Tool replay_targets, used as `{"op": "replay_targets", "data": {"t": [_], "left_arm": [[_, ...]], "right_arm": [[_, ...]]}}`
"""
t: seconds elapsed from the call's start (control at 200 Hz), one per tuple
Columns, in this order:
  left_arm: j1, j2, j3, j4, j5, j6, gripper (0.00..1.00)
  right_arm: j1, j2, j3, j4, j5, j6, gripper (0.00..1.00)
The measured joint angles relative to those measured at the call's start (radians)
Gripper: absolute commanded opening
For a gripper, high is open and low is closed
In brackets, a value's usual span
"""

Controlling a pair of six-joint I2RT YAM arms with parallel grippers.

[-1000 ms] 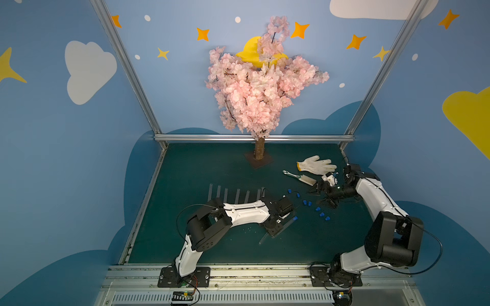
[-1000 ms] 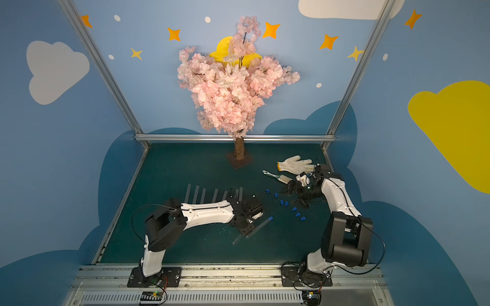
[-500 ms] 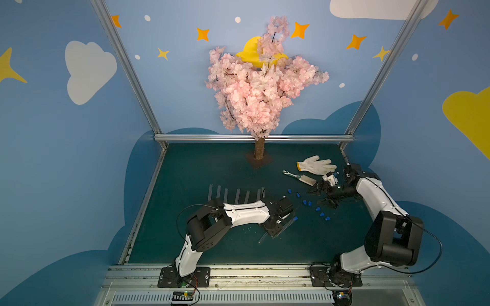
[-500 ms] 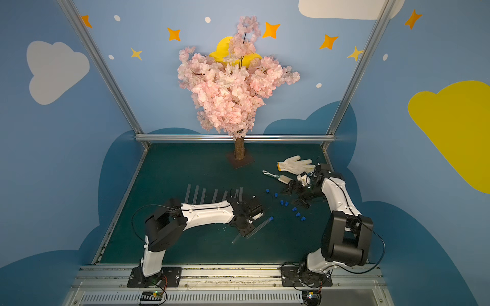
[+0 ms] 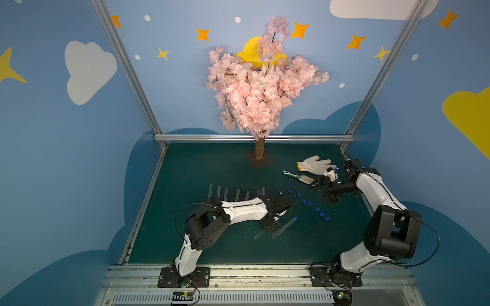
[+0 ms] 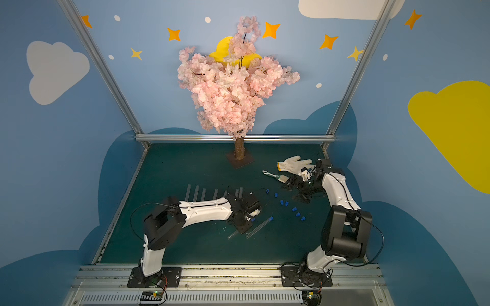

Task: Remove stoppers from test tubes
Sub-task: Pick up the test tube at the center of the board, then open the stopper on the test tube.

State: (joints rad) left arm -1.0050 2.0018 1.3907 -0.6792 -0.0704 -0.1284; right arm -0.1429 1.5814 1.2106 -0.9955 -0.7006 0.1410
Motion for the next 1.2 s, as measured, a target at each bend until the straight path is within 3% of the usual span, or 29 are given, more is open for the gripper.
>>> {"op": "replay_targets", "data": {"t": [0.436, 0.646, 0.861, 1.196], "left_arm": [[0.148, -0.258, -0.028, 0.007, 0.060, 0.009, 0.07], [0.204, -0.259, -0.028, 0.031, 0.119, 0.020, 0.07], [0.220, -0.280, -0.028, 0.067, 0.179, 0.019, 0.07], [0.228, -0.310, -0.028, 0.102, 0.222, 0.016, 0.07]], "right_arm": [[0.021, 0.051, 0.003, -0.025, -0.133, -0.081, 0.88], [0.174, 0.116, 0.095, -0.016, -0.213, -0.101, 0.83], [0.281, 0.163, 0.149, 0.025, -0.283, -0.092, 0.68], [0.364, 0.262, 0.248, 0.000, -0.346, -0.139, 0.56]]}}
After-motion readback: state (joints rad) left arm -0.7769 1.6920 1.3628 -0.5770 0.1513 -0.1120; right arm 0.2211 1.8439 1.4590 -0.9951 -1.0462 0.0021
